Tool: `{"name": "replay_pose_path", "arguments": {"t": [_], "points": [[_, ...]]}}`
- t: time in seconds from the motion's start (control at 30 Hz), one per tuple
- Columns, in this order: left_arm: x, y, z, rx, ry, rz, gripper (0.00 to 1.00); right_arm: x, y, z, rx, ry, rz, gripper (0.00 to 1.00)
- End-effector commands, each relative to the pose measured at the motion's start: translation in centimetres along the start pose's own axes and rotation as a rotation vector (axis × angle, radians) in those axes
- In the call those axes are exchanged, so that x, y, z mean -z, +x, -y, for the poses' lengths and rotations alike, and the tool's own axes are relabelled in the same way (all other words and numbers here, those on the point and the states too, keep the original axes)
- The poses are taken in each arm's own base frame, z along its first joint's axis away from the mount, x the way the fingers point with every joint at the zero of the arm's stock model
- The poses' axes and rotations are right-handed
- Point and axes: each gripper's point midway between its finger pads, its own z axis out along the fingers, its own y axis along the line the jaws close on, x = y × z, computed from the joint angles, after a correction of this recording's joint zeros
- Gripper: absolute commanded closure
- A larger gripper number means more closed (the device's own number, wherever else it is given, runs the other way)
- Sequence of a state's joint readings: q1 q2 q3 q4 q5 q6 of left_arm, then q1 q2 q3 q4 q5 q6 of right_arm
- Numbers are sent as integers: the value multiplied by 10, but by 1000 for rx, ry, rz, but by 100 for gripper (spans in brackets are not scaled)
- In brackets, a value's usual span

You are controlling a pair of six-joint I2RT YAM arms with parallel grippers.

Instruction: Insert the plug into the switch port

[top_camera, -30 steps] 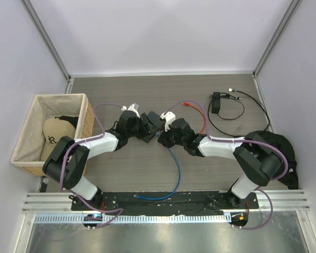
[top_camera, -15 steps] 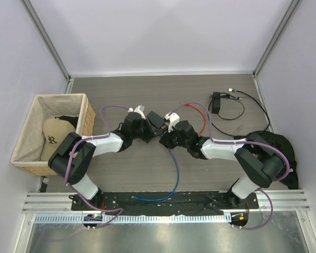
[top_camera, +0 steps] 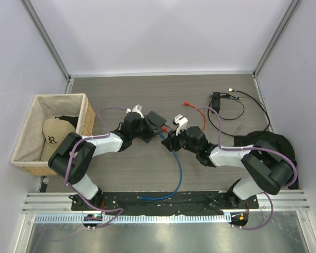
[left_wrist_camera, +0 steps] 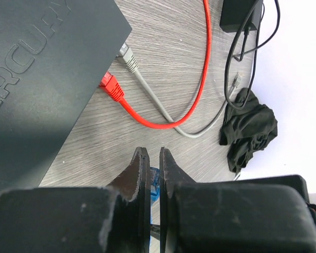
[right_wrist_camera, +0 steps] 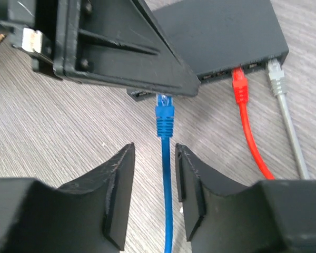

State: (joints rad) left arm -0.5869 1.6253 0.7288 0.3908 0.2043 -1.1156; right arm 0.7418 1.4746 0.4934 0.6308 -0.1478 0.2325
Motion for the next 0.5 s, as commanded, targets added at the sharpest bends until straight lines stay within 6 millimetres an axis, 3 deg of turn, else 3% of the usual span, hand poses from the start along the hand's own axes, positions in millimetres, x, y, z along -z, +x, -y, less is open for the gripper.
{"name": "replay_pose_path", "arguments": {"t": [0.0,0.47], "points": [[1,-10,13,29,42,40,100,1,-38,-8,55,-33,149,58],[6,-11,15,46,53,48,100,-10,-37,1,68,0,148,65]]}}
